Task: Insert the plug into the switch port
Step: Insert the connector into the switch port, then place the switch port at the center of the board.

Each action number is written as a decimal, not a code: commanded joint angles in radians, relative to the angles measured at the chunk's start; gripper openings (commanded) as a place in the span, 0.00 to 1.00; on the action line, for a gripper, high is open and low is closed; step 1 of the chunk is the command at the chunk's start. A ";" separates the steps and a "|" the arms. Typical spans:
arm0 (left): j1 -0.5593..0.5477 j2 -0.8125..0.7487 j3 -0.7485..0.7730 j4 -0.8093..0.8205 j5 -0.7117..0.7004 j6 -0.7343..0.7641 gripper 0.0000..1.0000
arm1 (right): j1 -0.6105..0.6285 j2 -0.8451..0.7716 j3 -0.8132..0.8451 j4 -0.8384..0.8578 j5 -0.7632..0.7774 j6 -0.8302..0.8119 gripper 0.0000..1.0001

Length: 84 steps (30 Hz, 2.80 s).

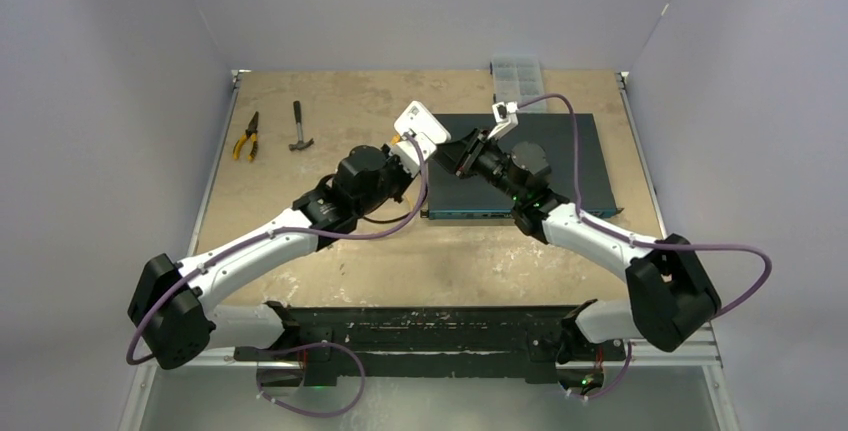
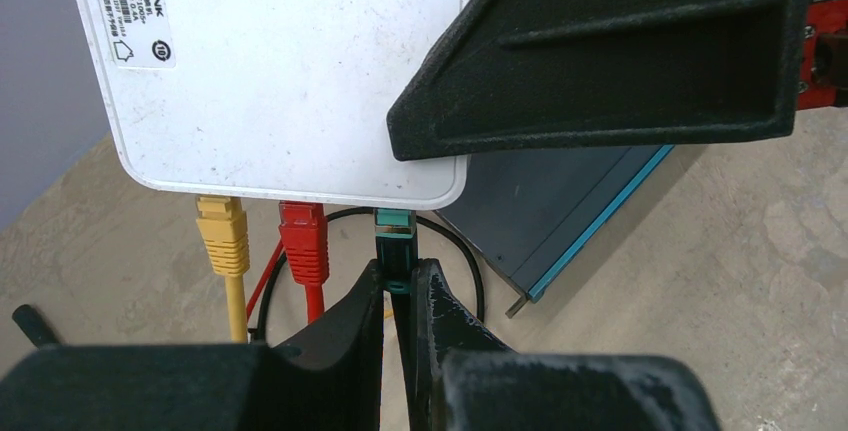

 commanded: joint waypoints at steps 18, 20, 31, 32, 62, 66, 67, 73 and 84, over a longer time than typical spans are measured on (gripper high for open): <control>-0.035 -0.219 -0.063 0.137 0.230 -0.165 0.19 | 0.032 -0.131 0.080 -0.224 -0.091 0.043 0.00; -0.035 -0.229 -0.063 0.107 0.232 -0.188 0.26 | 0.028 -0.135 0.065 -0.212 -0.077 0.056 0.00; -0.034 -0.298 0.021 -0.100 0.186 -0.274 0.48 | -0.012 -0.131 0.023 -0.171 -0.049 0.082 0.00; -0.034 -0.295 0.044 -0.128 0.163 -0.274 0.50 | -0.020 -0.127 0.014 -0.155 -0.059 0.088 0.00; 0.039 -0.446 -0.114 -0.154 -0.418 -0.104 0.69 | -0.129 0.533 0.658 -0.002 -0.056 0.194 0.00; 0.038 -0.440 -0.120 -0.150 -0.427 -0.097 0.71 | -0.130 0.647 0.733 -0.022 -0.059 0.215 0.00; 0.040 -0.443 -0.123 -0.146 -0.424 -0.096 0.71 | -0.131 0.671 0.745 -0.024 -0.062 0.219 0.00; 0.040 -0.460 -0.131 -0.138 -0.407 -0.095 0.72 | -0.134 0.756 0.780 -0.062 -0.063 0.199 0.15; 0.040 -0.456 -0.133 -0.140 -0.397 -0.093 0.72 | -0.135 0.907 0.999 -0.342 -0.091 0.018 0.58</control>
